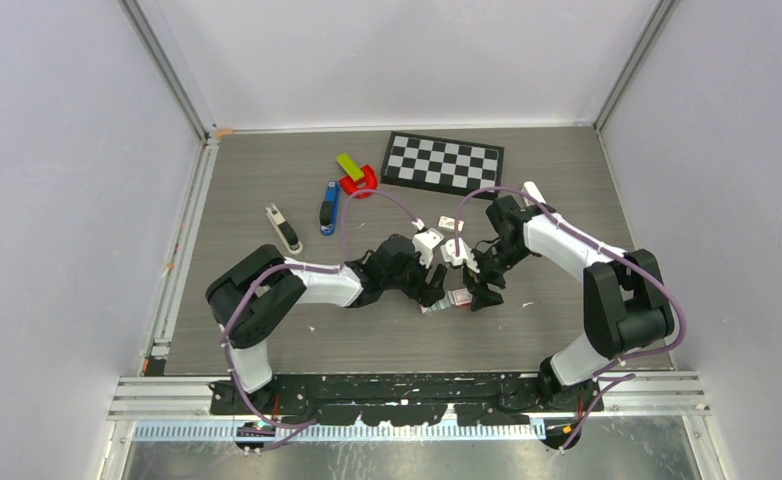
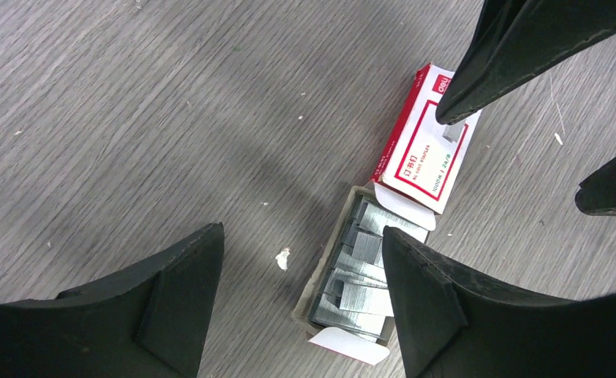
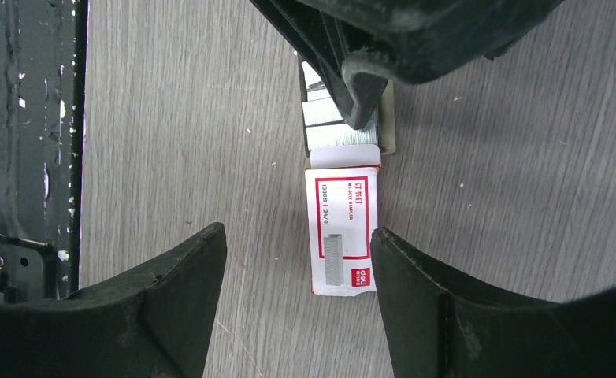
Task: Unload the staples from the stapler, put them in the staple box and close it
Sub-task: Close the staple box at the center of the board.
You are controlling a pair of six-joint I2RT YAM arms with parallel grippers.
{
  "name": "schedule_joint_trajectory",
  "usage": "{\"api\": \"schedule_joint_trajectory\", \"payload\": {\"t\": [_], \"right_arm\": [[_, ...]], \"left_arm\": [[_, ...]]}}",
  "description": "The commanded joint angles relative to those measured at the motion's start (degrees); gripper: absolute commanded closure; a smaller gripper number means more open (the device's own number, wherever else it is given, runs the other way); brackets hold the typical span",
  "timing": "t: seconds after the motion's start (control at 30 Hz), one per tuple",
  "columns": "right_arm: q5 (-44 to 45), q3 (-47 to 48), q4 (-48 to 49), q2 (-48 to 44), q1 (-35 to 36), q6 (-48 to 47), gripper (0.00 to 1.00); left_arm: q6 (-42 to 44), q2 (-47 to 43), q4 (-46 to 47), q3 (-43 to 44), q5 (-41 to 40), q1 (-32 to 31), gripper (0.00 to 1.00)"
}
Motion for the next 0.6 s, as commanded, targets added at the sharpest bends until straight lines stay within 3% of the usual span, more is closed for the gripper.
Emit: {"api": "schedule_joint_trajectory", "payload": {"t": [0.0,0.57], "right_arm": [[-1.9,2.1,-1.0,0.2,-0.4,-1.3,0.28],[-2.0,2.2,-1.2,0.1,-0.6,-1.6,0.28]], "left_arm": [[1.6,1.0,-2.5,1.7,-1.0,-0.4,0.26],[4.0,1.6,-7.1,3.5,-2.8,-1.2,0.31]]}}
